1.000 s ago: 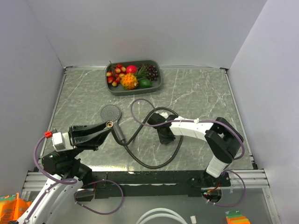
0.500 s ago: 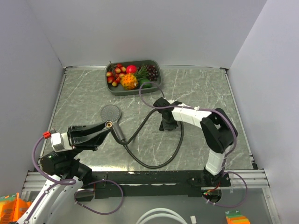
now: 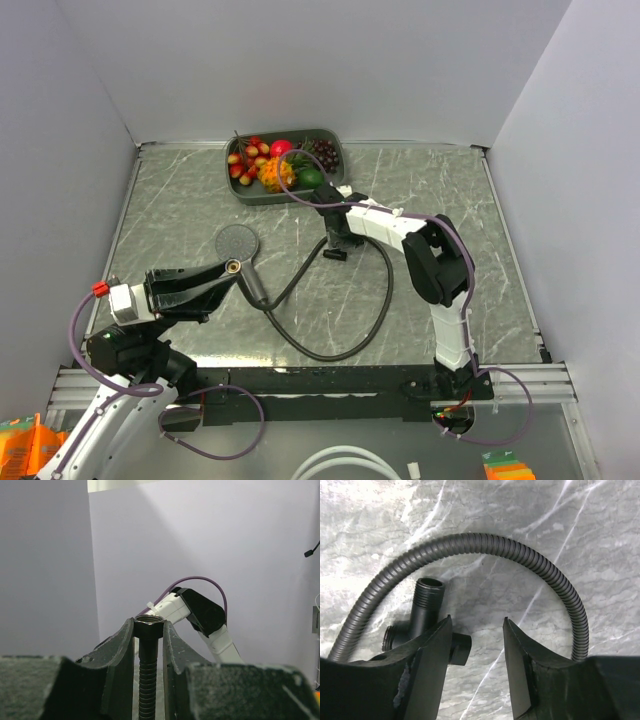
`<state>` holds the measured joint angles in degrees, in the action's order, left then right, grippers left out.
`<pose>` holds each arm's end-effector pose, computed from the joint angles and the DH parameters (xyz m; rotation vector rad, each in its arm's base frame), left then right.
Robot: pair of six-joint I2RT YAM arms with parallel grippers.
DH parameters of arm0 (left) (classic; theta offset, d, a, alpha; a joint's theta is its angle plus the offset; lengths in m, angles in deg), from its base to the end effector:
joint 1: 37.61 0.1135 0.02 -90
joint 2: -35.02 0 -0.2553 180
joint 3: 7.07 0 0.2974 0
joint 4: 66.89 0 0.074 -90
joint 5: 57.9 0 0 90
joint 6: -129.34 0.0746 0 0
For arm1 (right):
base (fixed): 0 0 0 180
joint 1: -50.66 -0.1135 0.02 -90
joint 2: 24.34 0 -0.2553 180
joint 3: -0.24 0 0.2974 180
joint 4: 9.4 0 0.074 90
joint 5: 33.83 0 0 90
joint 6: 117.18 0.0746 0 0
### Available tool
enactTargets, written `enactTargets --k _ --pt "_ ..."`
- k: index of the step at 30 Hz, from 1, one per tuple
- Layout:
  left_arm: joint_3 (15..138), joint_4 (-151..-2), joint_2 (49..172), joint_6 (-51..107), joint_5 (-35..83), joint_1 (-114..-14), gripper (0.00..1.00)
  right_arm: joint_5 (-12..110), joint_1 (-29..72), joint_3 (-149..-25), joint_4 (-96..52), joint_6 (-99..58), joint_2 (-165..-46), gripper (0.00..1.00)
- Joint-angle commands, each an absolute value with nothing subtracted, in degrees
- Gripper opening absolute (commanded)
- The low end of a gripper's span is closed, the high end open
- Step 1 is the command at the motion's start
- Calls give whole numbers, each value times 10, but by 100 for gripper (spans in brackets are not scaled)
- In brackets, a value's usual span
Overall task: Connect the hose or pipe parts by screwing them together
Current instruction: Pick up the adaptor from the center of the board.
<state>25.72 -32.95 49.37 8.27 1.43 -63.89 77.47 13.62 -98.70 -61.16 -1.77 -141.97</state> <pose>0.1079 -0.0957 0.3803 0.5162 0.6992 -1.1165 0.3900 0.2604 0.1092 -0.1834 2.6497 -0.1898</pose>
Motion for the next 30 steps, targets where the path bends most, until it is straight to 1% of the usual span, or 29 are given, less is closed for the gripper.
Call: enactTargets --k 1,6,11,15,19,23,27,30 --pt "276 -312 496 84 7 -635 1 772 140 -1011 -624 -19 -1400 54" --pt "273 -312 496 84 7 -635 1 755 132 -986 -609 22 -1352 53" --pt "273 -311 495 84 8 -634 1 741 117 -993 -645 109 -1366 50" --pt "274 -313 494 85 6 -633 1 763 86 -944 -588 155 -1348 51" --pt "275 -314 493 84 4 -633 1 817 78 -995 -626 167 -1384 50" --pt "277 -320 490 88 5 -633 1 839 74 -1060 -647 147 -1411 49" --pt "276 -324 488 91 5 -633 1 851 67 -1047 -615 112 -1385 48" --pt "272 -319 489 88 6 -633 1 847 79 -1064 -623 104 -1399 49"
